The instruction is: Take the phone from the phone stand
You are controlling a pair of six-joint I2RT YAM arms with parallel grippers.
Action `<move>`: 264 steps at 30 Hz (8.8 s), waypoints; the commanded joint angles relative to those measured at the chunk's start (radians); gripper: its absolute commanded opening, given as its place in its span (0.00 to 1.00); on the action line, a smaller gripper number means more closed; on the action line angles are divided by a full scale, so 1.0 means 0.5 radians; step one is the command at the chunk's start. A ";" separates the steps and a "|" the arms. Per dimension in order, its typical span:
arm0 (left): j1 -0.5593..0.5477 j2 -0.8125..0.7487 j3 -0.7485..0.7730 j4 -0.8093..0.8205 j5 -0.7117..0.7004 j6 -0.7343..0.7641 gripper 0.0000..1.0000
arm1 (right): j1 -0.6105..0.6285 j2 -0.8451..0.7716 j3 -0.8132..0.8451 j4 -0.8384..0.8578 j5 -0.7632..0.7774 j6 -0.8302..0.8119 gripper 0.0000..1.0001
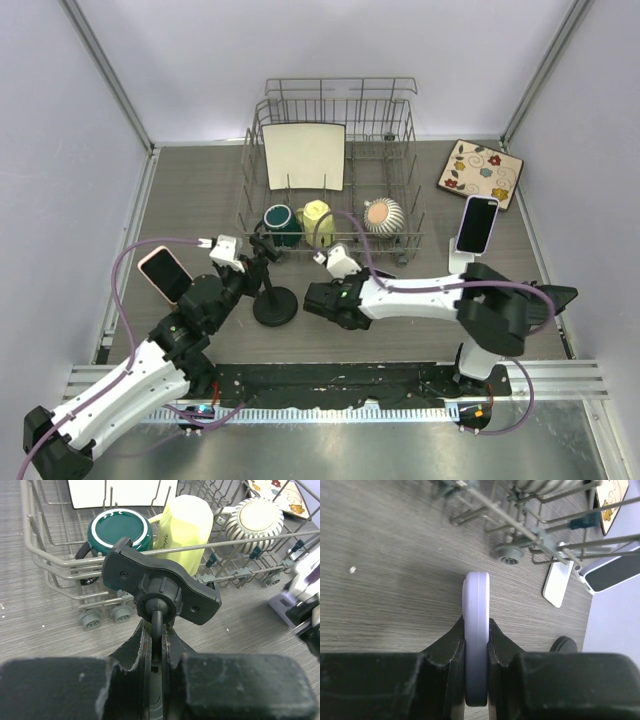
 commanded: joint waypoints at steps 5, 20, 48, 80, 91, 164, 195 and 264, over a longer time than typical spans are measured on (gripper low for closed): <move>0.002 -0.104 0.100 -0.136 -0.161 0.076 0.00 | 0.129 0.320 0.140 0.129 0.027 0.081 0.01; 0.002 -0.095 0.081 -0.154 -0.198 0.061 0.00 | 0.156 0.210 -0.060 0.672 -0.639 -0.196 0.72; 0.636 0.352 0.290 0.266 -0.242 0.346 0.00 | 0.117 -0.872 -0.455 1.065 -0.001 -0.251 0.84; 1.352 1.988 0.971 1.211 0.305 0.300 0.08 | 0.117 -1.664 -0.710 0.823 0.251 -0.079 0.92; 1.312 1.623 0.710 0.990 0.418 0.414 0.33 | 0.117 -1.579 -0.698 0.860 0.260 -0.137 0.93; 1.428 0.380 0.664 -1.176 -0.858 -0.384 0.88 | 0.117 -1.720 -0.993 1.145 -0.326 -0.309 0.95; 1.272 0.690 1.514 -1.670 0.225 -0.292 0.21 | 0.117 -1.634 -0.913 1.206 -0.265 -0.358 0.94; 0.060 0.414 0.974 -1.047 0.090 -0.440 1.00 | -0.454 -1.342 -0.977 0.881 -1.047 0.074 1.00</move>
